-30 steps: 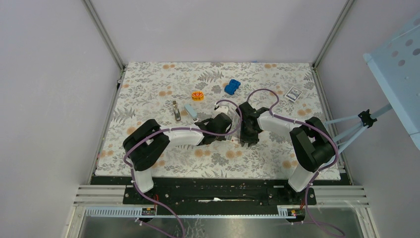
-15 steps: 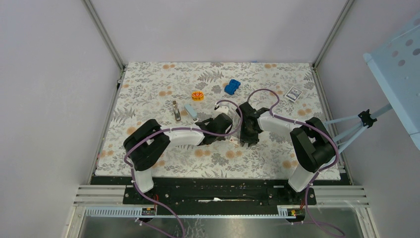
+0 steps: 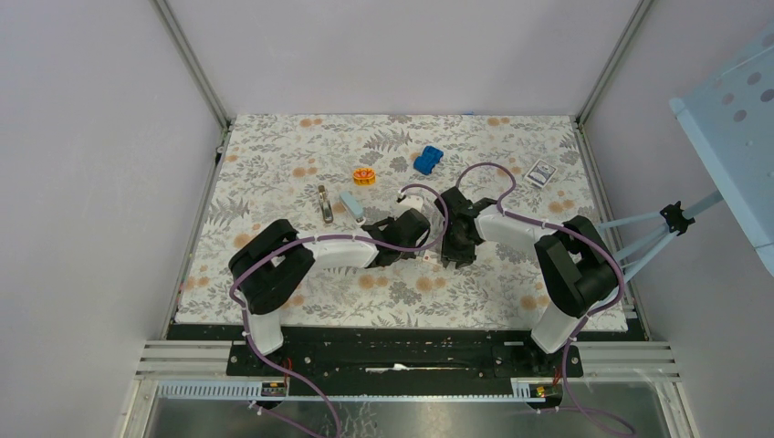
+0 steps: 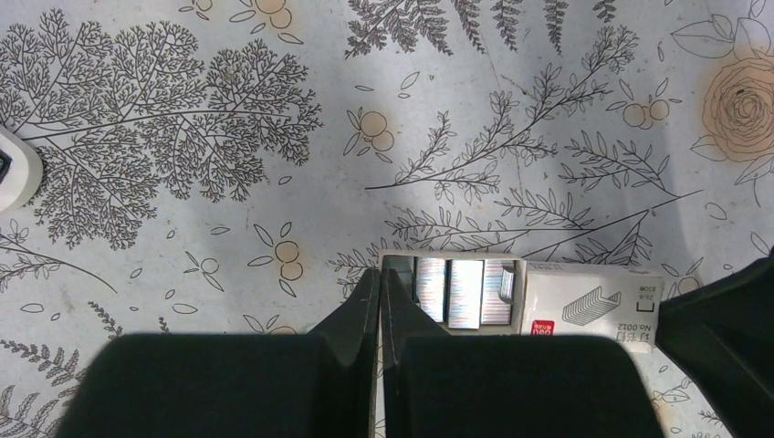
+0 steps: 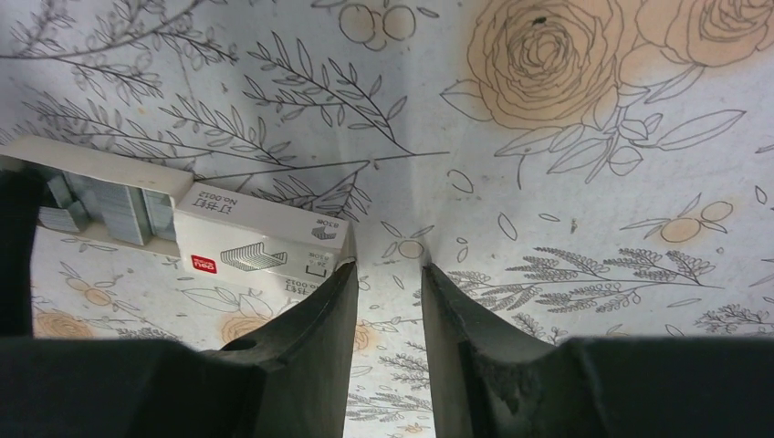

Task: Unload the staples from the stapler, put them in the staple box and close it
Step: Close the staple box at the center of the board.

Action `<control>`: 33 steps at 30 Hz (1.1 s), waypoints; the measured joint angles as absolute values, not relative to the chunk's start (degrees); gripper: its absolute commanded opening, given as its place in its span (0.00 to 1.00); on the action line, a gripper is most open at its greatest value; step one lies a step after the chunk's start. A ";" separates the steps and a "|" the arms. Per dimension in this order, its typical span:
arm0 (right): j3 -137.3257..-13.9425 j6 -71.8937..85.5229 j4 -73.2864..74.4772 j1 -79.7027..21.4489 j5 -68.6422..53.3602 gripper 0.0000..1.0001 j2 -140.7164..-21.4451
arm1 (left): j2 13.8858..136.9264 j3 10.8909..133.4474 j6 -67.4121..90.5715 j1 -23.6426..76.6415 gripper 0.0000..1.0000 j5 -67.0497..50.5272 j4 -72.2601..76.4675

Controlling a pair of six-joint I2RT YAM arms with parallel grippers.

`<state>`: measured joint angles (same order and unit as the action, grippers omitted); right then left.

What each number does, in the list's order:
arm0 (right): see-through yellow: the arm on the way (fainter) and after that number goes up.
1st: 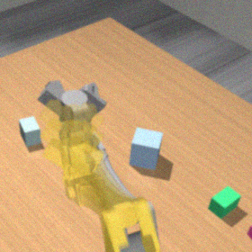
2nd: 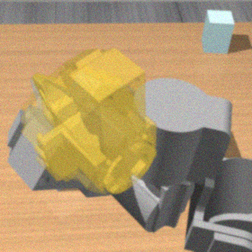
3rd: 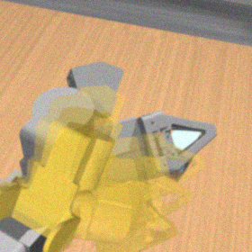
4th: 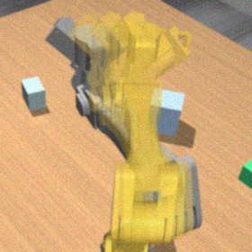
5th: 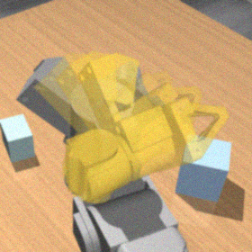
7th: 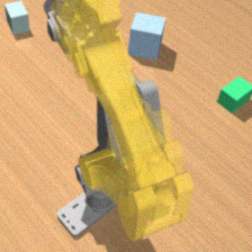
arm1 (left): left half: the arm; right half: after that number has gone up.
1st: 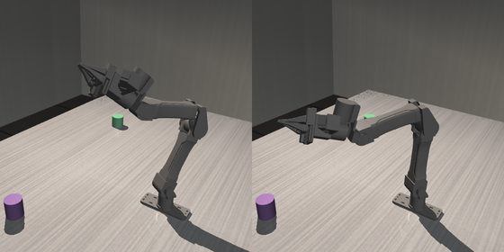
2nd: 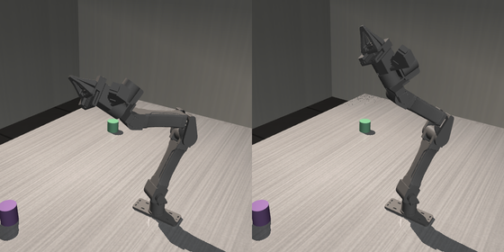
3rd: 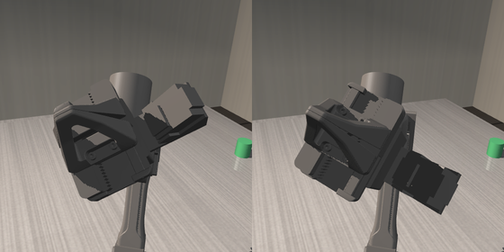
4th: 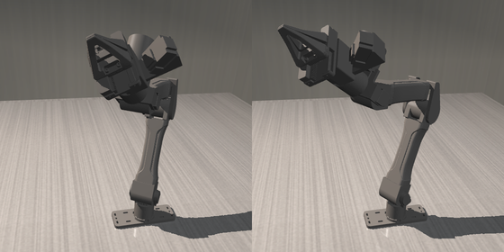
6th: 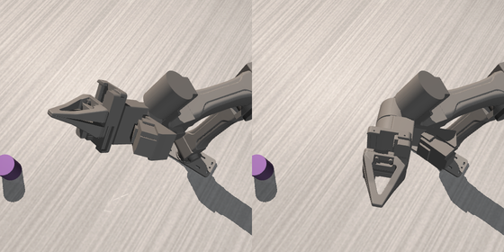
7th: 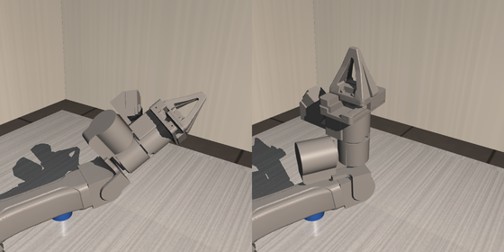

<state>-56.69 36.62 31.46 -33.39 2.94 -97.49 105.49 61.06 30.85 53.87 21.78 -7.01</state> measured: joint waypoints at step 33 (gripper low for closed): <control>-58.65 33.74 27.88 -33.39 6.33 0.40 -99.37 | 105.49 61.04 29.54 54.17 0.00 21.89 -7.16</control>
